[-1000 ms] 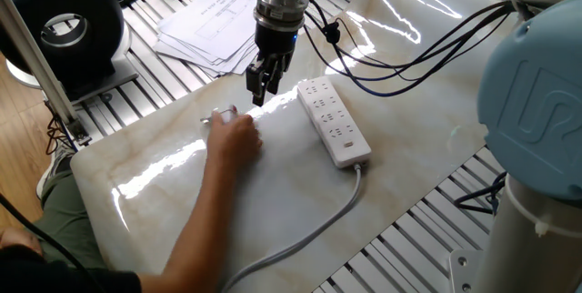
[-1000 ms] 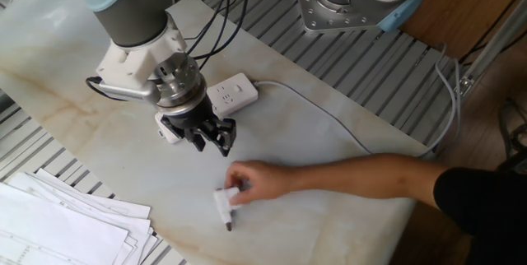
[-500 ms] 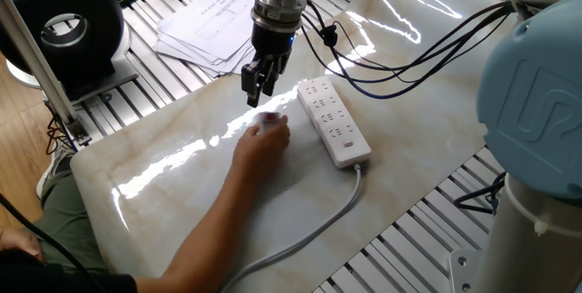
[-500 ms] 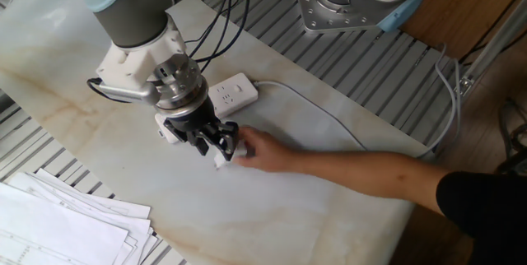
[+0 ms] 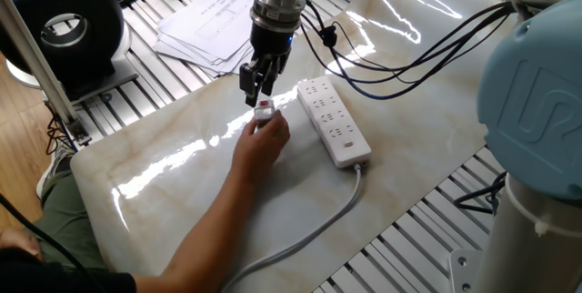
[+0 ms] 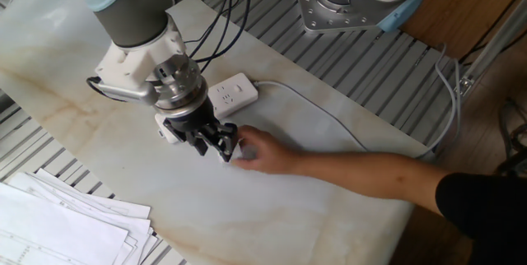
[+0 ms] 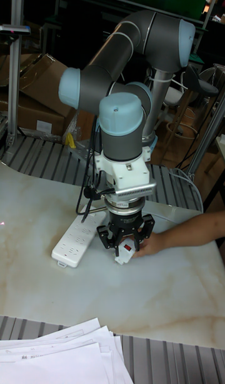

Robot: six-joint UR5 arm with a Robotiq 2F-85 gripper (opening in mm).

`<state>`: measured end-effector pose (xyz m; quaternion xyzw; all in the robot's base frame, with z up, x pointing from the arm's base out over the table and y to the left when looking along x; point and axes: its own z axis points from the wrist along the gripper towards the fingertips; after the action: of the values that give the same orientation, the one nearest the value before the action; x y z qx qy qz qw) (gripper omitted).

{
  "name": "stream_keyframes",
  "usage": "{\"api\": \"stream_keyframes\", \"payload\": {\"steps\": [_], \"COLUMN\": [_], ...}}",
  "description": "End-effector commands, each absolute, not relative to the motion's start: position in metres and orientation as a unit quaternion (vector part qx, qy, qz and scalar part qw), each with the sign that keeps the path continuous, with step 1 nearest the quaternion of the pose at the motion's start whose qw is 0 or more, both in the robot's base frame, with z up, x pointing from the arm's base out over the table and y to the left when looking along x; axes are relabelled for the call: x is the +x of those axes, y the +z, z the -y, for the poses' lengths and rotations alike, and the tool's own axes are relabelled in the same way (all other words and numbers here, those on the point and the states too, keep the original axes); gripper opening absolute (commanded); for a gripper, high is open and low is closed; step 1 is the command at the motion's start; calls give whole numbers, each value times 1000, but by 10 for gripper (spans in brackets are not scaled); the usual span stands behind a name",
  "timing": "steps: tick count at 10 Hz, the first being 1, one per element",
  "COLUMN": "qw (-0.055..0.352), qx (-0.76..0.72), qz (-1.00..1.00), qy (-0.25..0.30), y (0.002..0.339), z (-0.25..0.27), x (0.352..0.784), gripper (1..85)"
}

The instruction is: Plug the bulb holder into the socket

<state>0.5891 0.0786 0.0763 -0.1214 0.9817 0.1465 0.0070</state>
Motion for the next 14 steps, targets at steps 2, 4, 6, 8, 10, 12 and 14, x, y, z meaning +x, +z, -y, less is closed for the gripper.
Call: {"api": "stream_keyframes", "payload": {"steps": [2, 4, 6, 8, 10, 12, 14], "qw": [14, 15, 16, 15, 12, 7, 10], "qx": [5, 62, 121, 186, 220, 222, 230], "qz": [-989, -990, -985, -974, -970, -972, -970], "qy": [146, 128, 126, 130, 99, 79, 80], "y": [79, 83, 84, 87, 86, 80, 76], "z": [-77, -69, -70, -77, -66, -52, -56], "x": [602, 605, 610, 616, 615, 610, 613], "gripper": [510, 503, 490, 503, 503, 497, 493]}}
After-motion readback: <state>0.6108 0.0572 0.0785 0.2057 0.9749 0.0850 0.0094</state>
